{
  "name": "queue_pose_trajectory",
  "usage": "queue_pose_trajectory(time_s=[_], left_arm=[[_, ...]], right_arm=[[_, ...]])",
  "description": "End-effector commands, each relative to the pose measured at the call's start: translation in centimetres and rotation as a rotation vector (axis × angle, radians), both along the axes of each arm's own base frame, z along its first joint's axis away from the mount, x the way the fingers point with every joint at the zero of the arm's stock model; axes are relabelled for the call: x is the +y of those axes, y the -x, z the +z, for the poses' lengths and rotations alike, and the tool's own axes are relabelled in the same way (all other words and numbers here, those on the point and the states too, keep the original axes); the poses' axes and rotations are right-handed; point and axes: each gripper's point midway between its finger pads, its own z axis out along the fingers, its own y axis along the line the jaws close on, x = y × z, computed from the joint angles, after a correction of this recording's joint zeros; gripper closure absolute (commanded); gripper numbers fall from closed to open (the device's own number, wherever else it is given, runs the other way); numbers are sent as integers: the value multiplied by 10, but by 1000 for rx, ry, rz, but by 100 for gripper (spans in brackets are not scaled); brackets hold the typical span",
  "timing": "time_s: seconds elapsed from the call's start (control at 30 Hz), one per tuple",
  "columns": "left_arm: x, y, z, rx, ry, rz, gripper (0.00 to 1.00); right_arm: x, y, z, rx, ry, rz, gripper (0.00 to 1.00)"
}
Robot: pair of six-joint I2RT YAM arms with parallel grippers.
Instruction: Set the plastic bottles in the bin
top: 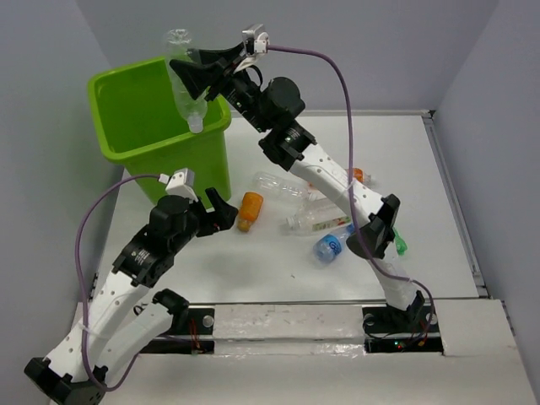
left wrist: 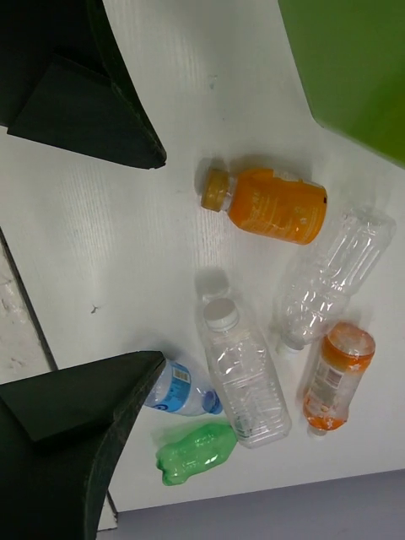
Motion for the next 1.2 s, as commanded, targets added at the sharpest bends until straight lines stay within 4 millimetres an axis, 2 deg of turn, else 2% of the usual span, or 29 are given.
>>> queue_pose_trajectory(time_s=[0.0,0.03,0.1,0.13,0.23,0.27,0.33,0.37,0.43,0.47,0.5,0.53,0.57,0.6,0.63,0.67,0.7,0.73,0.77,0.8,0.83,0.87,0.9,0.93,0.97,1.0,1.07,1.1,1.17], left_arm=[[-23,-16,25,-94,130,-29,1],[-25,-21,19,-89,116,-17,1],[-24,-26,-1,-61,77,5,1],[-24,-29,-7,-55,59,15,1],[-29,-38,-31,-24,7,37,1],[-35,-43,-39,-17,-11,39,1],[-41,-49,-46,-10,-34,41,1],[-46,-54,-51,-6,-61,43,1],[-49,-60,-55,7,-78,46,1],[-54,-62,-58,19,-79,35,1],[-57,-64,-54,11,-71,31,1],[-58,-66,-52,6,-71,34,1],[-56,-69,-52,0,-81,53,1],[-56,-72,-50,-12,-98,56,1],[-54,-75,-49,-16,-114,66,1],[-50,-79,-54,-12,-145,88,1],[-49,-83,-52,-21,-161,95,1],[-49,-87,-59,-13,-185,105,1],[-51,-90,-61,-13,-197,104,1],[-54,-93,-60,-18,-207,98,1],[-58,-96,-61,-24,-215,92,1],[-65,-97,-72,-7,-241,72,1],[-71,-101,-71,-7,-250,62,1],[-75,-102,-74,-5,-267,45,1],[-78,-104,-86,24,-296,36,1],[-80,-107,-92,36,-322,45,1],[-78,-110,-95,40,-349,68,1],[-78,-110,-97,41,-361,79,1],[-70,-114,-103,39,-400,128,1]], right_arm=[[13,1,-3,-16,-59,53,30],[15,2,-6,-21,-34,57,10],[13,6,-4,-30,-11,57,2],[5,11,8,-57,-1,39,1],[-14,15,20,-76,47,-9,0],[-27,21,30,-78,62,-10,0],[-44,18,34,-68,77,-25,2],[-60,20,43,-76,75,-23,4],[-59,16,31,-33,100,6,6],[-59,7,20,4,131,-1,7],[-59,5,14,12,151,-6,7],[-53,0,-5,39,193,-9,7],[-53,-1,-14,56,213,-11,7],[-66,11,-4,36,210,-17,8],[-64,7,-35,79,269,-23,9],[-73,9,-39,88,274,-52,10],[-100,30,-17,62,248,-77,11],[-104,23,-62,120,327,-115,15],[-117,28,-74,144,344,-144,17],[-147,49,-61,142,307,-171,19],[-159,54,-77,178,318,-191,19],[-174,52,-96,231,322,-249,20],[-179,51,-157,328,394,-266,20],[-188,56,-177,385,390,-278,19],[-210,63,-182,412,369,-328,18],[-225,71,-222,500,397,-352,14],[-240,80,-255,574,429,-366,11],[-246,87,-283,621,465,-369,9],[-258,99,-304,681,474,-367,7]])
